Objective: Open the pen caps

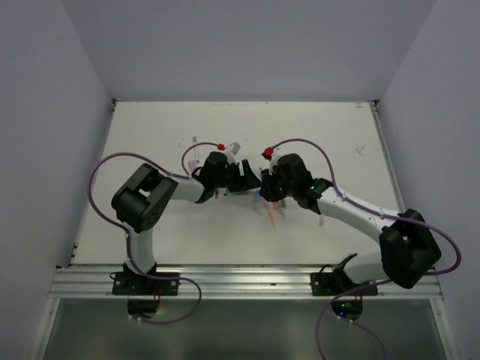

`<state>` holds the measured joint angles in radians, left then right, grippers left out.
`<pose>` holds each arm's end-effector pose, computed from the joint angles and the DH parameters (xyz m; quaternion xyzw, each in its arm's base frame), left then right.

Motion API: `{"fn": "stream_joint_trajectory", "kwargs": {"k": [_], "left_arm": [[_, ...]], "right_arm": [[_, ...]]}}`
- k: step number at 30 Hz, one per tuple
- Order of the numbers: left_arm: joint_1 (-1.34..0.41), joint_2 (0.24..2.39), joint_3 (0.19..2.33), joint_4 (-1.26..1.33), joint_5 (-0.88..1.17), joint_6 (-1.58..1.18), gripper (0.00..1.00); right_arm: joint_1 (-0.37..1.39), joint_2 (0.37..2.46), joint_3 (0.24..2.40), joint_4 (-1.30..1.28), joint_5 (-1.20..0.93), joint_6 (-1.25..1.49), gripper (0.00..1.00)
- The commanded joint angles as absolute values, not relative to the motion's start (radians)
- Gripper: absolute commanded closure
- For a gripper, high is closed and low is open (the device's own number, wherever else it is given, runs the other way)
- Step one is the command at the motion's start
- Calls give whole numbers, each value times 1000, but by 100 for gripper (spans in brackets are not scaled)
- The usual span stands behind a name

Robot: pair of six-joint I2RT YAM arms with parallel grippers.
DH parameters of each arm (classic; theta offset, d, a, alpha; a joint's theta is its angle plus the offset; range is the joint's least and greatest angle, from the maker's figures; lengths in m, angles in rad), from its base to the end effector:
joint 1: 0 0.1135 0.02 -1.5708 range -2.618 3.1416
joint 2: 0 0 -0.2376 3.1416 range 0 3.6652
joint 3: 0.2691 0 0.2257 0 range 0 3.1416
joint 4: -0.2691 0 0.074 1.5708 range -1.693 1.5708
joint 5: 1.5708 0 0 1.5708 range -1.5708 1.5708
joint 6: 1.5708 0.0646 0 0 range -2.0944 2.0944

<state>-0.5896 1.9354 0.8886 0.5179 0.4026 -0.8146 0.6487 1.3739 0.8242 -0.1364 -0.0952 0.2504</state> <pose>0.3024 -0.2327 0.1098 0.0035 0.8556 -0.4473 0.2603 0.2333 0.1846 0.1964 -0.1986 0.8809 0.2245 0.3664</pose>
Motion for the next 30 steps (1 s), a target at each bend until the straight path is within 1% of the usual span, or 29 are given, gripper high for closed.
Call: {"fn": "stream_joint_trajectory", "kwargs": {"k": [1, 5, 6, 7, 9, 10, 12, 16, 19, 23, 26, 27, 28, 30], "left_arm": [[-588, 1884, 900, 523, 351, -798, 24], [-583, 1818, 893, 460, 275, -790, 16], [-580, 1778, 891, 447, 256, -792, 15], [-577, 1755, 888, 434, 218, -787, 12], [-569, 1677, 890, 385, 167, -773, 8], [-566, 1651, 902, 330, 114, -758, 4], [-551, 1576, 920, 270, 43, -739, 0], [-488, 1456, 907, 155, -23, -716, 0], [-428, 1370, 891, 79, -58, -690, 0], [-393, 1272, 871, 15, -100, -638, 0], [-391, 1238, 856, 2, -100, -618, 0], [-390, 1235, 856, 2, -95, -617, 0], [-390, 1230, 854, -32, -88, -612, 0], [-390, 1226, 850, -34, -80, -611, 0]], "right_arm": [[647, 1359, 835, -150, -71, 268, 100], [649, 1344, 831, -147, -69, 287, 100], [653, 1350, 833, -147, -77, 293, 100], [658, 1354, 836, -147, -87, 301, 100], [681, 1380, 841, -152, -80, 310, 100], [692, 1394, 850, -155, -74, 320, 100], [730, 1432, 870, -160, -58, 337, 100], [790, 1500, 907, -161, -20, 389, 100], [818, 1549, 942, -167, 17, 434, 93], [831, 1640, 989, -207, 69, 468, 86], [838, 1686, 1035, -236, 92, 476, 82], [841, 1692, 1049, -239, 97, 479, 78], [839, 1701, 1057, -244, 98, 479, 77], [842, 1724, 1075, -262, 101, 480, 76]]}}
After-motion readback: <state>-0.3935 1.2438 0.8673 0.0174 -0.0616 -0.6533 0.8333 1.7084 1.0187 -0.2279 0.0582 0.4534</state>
